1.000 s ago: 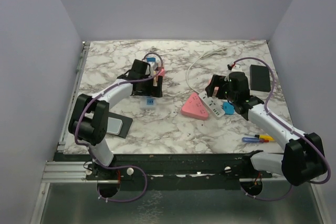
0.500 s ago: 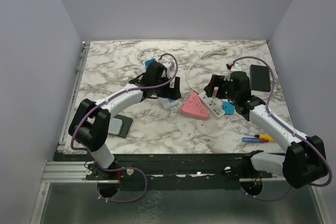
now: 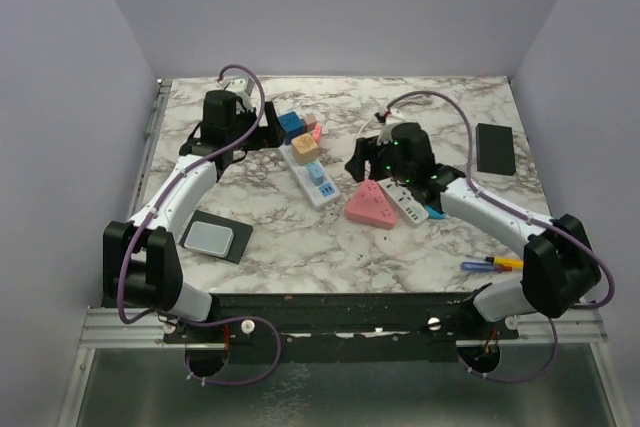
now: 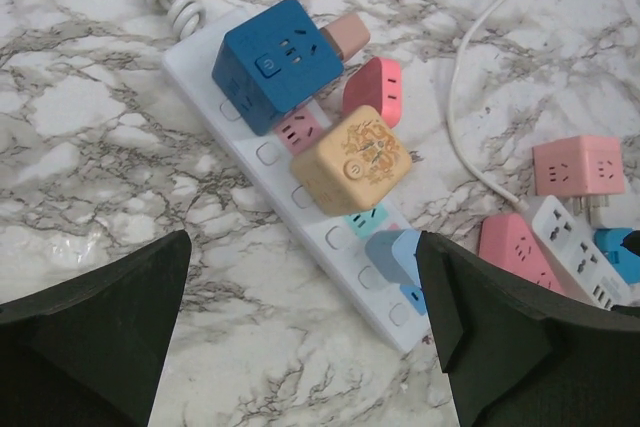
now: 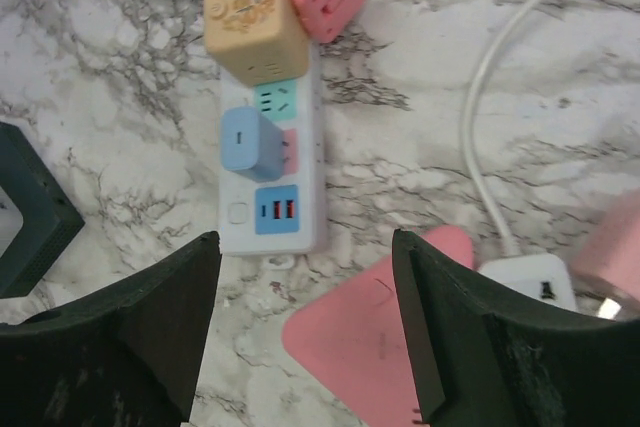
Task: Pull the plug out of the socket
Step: Move the socket to the center of the board.
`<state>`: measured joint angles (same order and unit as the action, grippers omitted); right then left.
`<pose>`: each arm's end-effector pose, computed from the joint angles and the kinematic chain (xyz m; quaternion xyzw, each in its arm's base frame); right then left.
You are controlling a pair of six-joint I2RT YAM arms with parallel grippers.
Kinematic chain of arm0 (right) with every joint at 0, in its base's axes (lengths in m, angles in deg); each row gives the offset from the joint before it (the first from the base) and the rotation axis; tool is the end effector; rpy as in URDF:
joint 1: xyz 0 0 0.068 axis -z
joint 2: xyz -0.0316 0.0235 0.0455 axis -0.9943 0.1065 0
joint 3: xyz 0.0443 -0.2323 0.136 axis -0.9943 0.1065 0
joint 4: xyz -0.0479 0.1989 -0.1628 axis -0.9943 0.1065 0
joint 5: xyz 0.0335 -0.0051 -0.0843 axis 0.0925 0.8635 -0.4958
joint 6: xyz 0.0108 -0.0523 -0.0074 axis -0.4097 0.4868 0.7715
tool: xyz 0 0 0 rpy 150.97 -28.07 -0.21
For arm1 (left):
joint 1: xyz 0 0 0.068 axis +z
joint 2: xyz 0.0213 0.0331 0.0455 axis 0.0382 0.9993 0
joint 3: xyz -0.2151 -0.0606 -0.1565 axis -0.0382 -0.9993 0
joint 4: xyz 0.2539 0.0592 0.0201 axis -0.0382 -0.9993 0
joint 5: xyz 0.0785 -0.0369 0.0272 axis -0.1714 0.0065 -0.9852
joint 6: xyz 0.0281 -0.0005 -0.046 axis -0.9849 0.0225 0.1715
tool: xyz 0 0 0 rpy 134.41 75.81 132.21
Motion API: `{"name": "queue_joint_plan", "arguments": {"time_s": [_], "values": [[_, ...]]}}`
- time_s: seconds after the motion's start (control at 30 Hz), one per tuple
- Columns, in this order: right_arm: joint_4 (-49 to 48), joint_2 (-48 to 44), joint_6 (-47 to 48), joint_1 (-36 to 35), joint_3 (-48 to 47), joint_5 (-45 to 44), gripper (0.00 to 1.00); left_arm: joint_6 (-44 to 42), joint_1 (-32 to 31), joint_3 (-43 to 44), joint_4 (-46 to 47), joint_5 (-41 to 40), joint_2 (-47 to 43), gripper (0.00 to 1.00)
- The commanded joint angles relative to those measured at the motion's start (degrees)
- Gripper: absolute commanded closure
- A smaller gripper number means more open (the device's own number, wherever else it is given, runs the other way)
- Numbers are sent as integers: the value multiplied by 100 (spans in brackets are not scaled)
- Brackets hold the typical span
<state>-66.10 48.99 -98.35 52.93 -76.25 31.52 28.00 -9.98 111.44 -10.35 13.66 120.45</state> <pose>0.2714 0.1659 0.2684 -0.1205 0.8408 0.2434 0.4683 0.3300 -0.0791 0.3035 0.0134 0.8590 -0.2233 0.4604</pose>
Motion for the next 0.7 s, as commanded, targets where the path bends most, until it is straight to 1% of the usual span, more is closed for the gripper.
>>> {"name": "queue_joint_plan", "arguments": {"time_s": [0.0, 0.13, 0.2, 0.27, 0.4, 0.5, 0.67], "values": [[187, 726, 178, -643, -556, -758, 26, -218, 66, -315, 118, -81, -216, 1], [557, 1612, 183, -1074, -1369, -1193, 30, -218, 187, -288, 126, 69, -299, 1], [709, 1975, 216, -1247, -1726, -1468, 31, -197, 248, -306, 133, 95, -339, 1], [795, 2272, 246, -1358, -1993, -1562, 31, -194, 284, -358, 137, 112, -374, 1], [928, 2773, 244, -1429, -2376, -1749, 35, -218, 298, -410, 143, 130, -385, 1], [1058, 3059, 322, -1467, -2590, -1783, 40, -193, 299, -427, 141, 156, -381, 1], [1032, 3289, 460, -1606, -2753, -1745, 41, -183, 297, -447, 136, 194, -363, 1]]}}
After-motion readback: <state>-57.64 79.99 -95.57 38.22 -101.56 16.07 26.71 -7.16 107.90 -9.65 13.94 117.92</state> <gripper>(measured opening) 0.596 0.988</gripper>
